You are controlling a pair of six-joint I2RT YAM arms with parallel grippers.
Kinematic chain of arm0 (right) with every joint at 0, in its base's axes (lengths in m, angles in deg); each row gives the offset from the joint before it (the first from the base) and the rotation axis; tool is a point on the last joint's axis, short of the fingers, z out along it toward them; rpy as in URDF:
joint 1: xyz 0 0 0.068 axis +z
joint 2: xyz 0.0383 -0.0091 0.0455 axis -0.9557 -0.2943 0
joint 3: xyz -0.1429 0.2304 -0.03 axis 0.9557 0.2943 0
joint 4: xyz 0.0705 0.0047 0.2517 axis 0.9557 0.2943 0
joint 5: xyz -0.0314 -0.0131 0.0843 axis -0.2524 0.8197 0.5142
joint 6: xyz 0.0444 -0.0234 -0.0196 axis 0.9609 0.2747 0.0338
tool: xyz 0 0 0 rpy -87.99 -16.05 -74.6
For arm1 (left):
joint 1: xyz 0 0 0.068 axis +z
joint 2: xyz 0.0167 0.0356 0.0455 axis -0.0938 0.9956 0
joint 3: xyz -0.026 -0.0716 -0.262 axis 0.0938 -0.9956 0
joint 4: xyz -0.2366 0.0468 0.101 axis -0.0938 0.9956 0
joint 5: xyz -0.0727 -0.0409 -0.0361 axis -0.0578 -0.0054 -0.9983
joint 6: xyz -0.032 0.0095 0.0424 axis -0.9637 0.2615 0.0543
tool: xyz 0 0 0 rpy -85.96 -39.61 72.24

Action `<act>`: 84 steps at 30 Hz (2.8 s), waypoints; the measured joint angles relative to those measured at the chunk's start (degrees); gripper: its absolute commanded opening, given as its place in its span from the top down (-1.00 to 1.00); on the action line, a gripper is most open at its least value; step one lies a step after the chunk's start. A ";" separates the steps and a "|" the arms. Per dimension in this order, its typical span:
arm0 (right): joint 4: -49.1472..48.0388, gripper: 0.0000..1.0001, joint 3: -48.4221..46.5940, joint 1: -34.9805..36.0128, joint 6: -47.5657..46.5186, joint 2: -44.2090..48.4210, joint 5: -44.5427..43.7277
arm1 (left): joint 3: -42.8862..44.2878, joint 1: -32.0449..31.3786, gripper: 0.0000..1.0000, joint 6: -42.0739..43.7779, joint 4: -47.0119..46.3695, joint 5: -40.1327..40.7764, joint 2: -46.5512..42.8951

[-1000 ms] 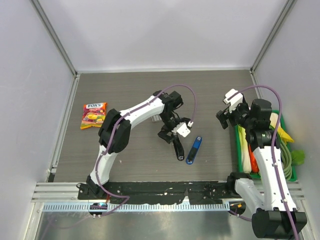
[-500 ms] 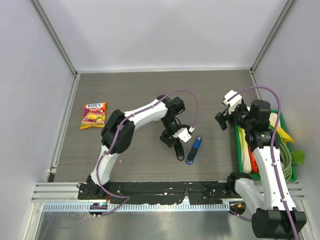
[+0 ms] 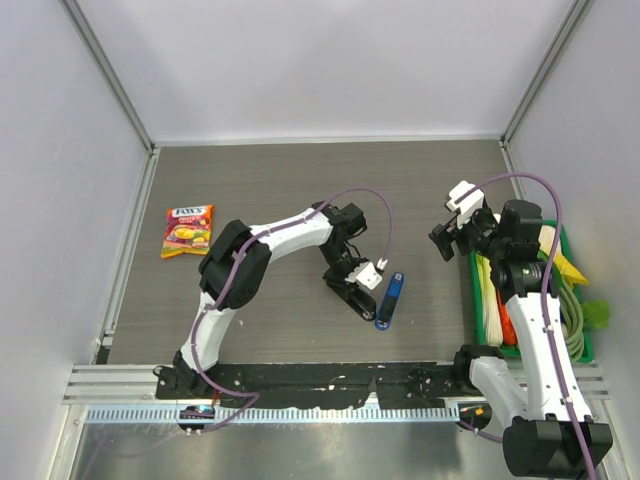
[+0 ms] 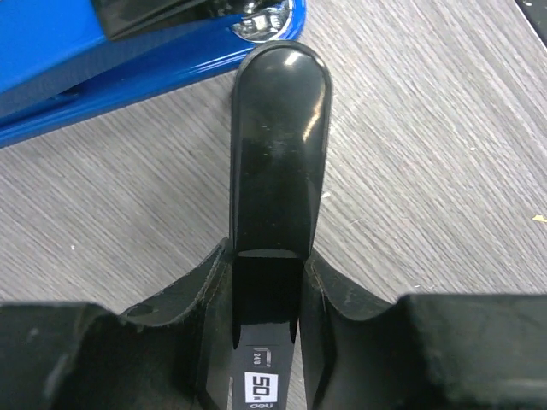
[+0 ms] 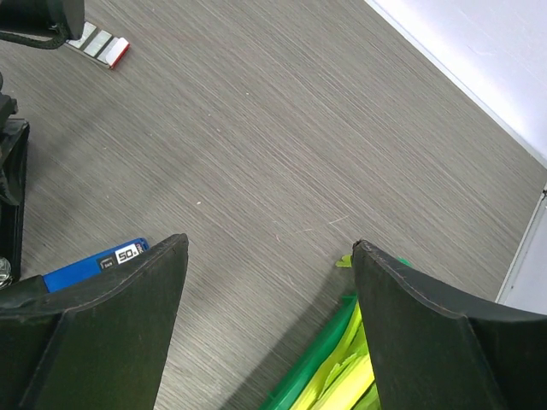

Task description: Load the staples into the stapler

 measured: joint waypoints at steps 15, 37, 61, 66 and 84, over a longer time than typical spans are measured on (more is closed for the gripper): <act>0.74 -0.64 0.09 0.37 -0.24 -1.64 6.99 | -19.71 0.07 0.98 -16.33 -11.50 5.90 -18.56; -14.51 -0.63 -3.87 24.81 8.68 -18.12 22.23 | -28.87 10.69 1.00 -45.55 -20.94 4.63 -47.08; -14.19 -0.50 -4.76 32.35 8.26 -25.83 26.88 | -31.74 11.26 1.00 -52.15 -24.50 3.17 -49.44; -14.73 0.16 -4.76 33.18 8.85 -27.17 27.36 | -31.89 11.43 1.00 -53.18 -25.05 2.71 -49.44; -36.41 0.99 0.55 31.93 24.00 -28.28 26.69 | -38.75 26.51 1.00 -78.25 -49.29 -12.74 -55.34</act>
